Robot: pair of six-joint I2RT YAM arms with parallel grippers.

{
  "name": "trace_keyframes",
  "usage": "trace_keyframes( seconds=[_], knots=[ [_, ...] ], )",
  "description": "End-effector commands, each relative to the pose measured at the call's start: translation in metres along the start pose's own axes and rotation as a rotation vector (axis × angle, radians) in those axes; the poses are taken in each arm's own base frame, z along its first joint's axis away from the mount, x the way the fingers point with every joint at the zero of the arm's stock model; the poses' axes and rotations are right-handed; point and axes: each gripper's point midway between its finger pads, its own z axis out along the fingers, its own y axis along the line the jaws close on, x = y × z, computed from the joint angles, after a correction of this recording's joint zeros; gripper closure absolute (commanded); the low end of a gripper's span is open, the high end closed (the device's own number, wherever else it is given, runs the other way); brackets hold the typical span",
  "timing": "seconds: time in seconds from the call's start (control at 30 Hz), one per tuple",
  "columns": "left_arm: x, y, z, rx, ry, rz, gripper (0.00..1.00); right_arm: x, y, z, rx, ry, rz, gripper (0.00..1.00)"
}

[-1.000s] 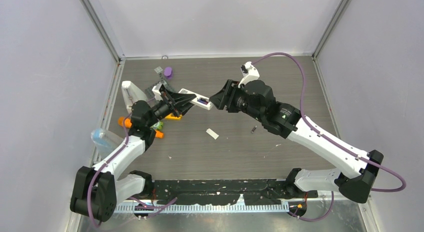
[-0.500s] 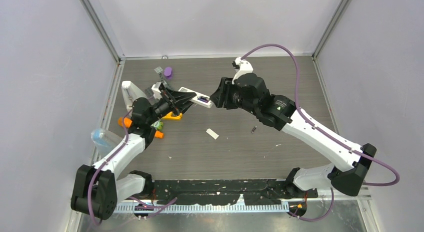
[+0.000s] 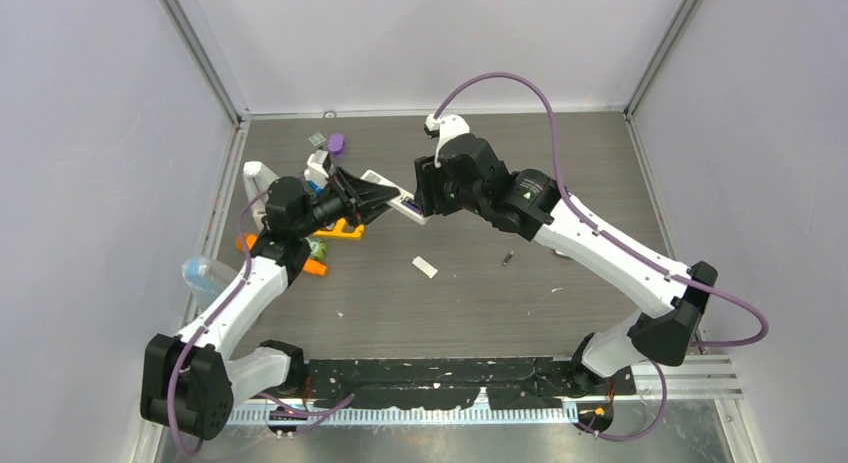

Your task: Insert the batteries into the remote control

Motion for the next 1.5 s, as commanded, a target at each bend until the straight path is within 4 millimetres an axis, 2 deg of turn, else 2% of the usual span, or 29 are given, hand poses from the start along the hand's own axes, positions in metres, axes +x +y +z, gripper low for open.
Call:
trace_keyframes(
  seconds=[0.0,0.1,0.13,0.17,0.2,0.33,0.5,0.67,0.83,0.97,1.03,1.1,1.2,1.37,1.47],
  knots=[
    [0.008,-0.045,-0.007,0.105,0.011,0.172,1.0,-0.004,-0.016,-0.022,0.04,-0.009,-0.038,0.47],
    [0.006,-0.043,-0.005,0.104,0.006,0.181,1.0,-0.017,-0.012,-0.028,-0.016,-0.072,0.06,0.4],
    [0.005,-0.042,-0.005,0.103,0.004,0.182,1.0,-0.015,-0.008,-0.032,-0.056,-0.072,0.082,0.37],
    [0.005,-0.042,-0.005,0.104,0.003,0.187,1.0,-0.025,-0.009,-0.032,-0.079,-0.111,0.145,0.35],
    [0.004,-0.043,-0.004,0.105,0.002,0.191,1.0,-0.02,-0.005,-0.034,-0.128,-0.105,0.173,0.32],
    [0.004,-0.045,-0.004,0.118,0.001,0.2,1.0,-0.026,0.002,-0.037,-0.272,-0.128,0.316,0.29],
    [0.003,-0.054,-0.004,0.146,-0.007,0.193,1.0,-0.023,0.015,-0.038,-0.376,-0.116,0.388,0.28],
    [0.002,-0.059,-0.003,0.177,-0.006,0.157,1.0,-0.019,0.02,-0.034,-0.406,-0.098,0.419,0.32],
    [0.003,-0.06,-0.003,0.193,0.003,0.135,1.0,-0.016,0.019,-0.029,-0.396,-0.08,0.445,0.47],
    [0.004,-0.059,-0.004,0.193,0.006,0.135,1.0,-0.017,0.019,-0.029,-0.4,-0.084,0.471,0.54],
    [0.005,-0.058,-0.005,0.191,0.006,0.133,1.0,-0.018,0.02,-0.029,-0.405,-0.093,0.481,0.52],
    [0.005,-0.057,-0.005,0.191,0.008,0.132,1.0,-0.018,0.02,-0.03,-0.411,-0.097,0.496,0.44],
    [0.006,-0.057,-0.006,0.194,0.007,0.13,1.0,-0.018,0.02,-0.031,-0.425,-0.105,0.532,0.37],
    [0.006,-0.056,-0.008,0.196,0.003,0.129,1.0,-0.02,0.019,-0.033,-0.452,-0.132,0.589,0.45],
    [0.007,-0.055,-0.008,0.197,0.001,0.125,1.0,-0.02,0.02,-0.035,-0.466,-0.144,0.601,0.44]
  ],
)
